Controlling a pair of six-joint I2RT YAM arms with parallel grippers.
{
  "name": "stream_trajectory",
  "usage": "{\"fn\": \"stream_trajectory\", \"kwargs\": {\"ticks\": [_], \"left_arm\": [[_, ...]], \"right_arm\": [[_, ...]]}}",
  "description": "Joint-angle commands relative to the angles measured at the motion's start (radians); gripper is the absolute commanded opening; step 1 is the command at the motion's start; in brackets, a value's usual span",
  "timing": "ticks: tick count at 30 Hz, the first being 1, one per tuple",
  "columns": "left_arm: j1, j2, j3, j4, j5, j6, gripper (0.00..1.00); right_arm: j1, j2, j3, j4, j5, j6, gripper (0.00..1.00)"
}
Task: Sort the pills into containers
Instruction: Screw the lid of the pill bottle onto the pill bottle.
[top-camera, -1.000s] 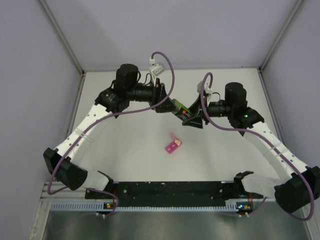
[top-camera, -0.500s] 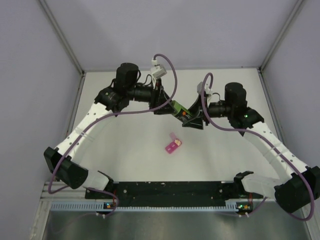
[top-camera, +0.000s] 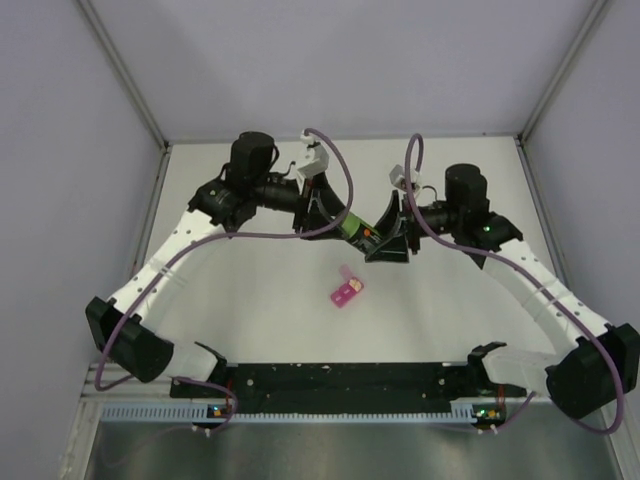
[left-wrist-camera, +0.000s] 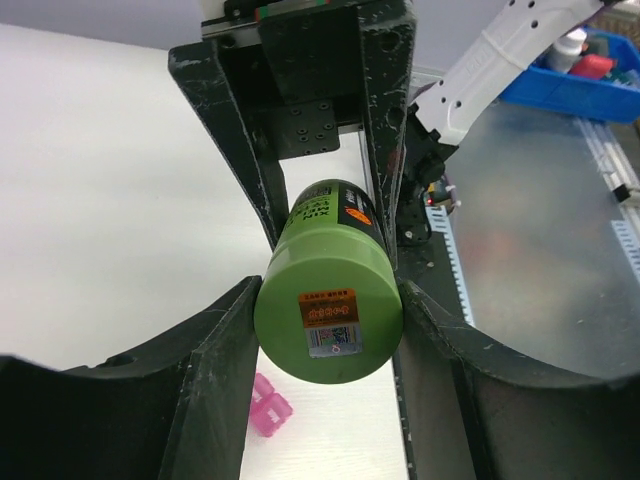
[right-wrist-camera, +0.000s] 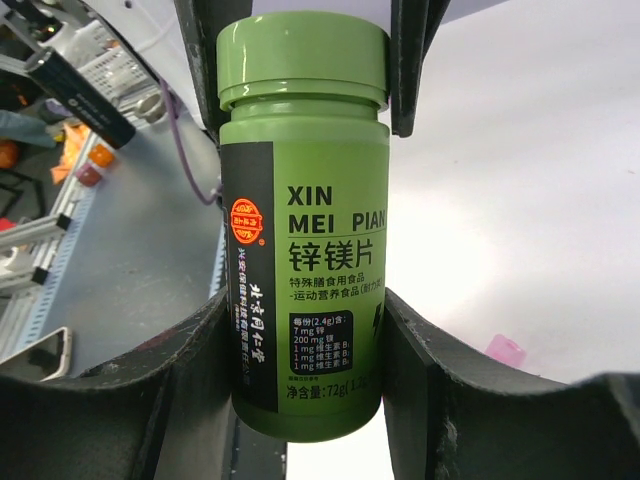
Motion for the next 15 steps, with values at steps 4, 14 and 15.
{"fn": "stream_trajectory", "kwargs": {"ticks": [4,14,15], "left_arm": [[-0.046,-0.058,-0.033,-0.164,0.010,0.340,0.17],[-0.080,-0.049,-0.020,-0.222,-0.013,0.463,0.46],[-0.080,-0.047,-0.017,-0.222,-0.016,0.465,0.51]], "right_arm": [[-0.010,0.023,0.033,0.284,-0.133,0.162,0.00],[-0.010,0.047,0.013,0.412,-0.199,0.280,0.00],[-0.012,0.046,0.013,0.412,-0.198,0.280,0.00]]}}
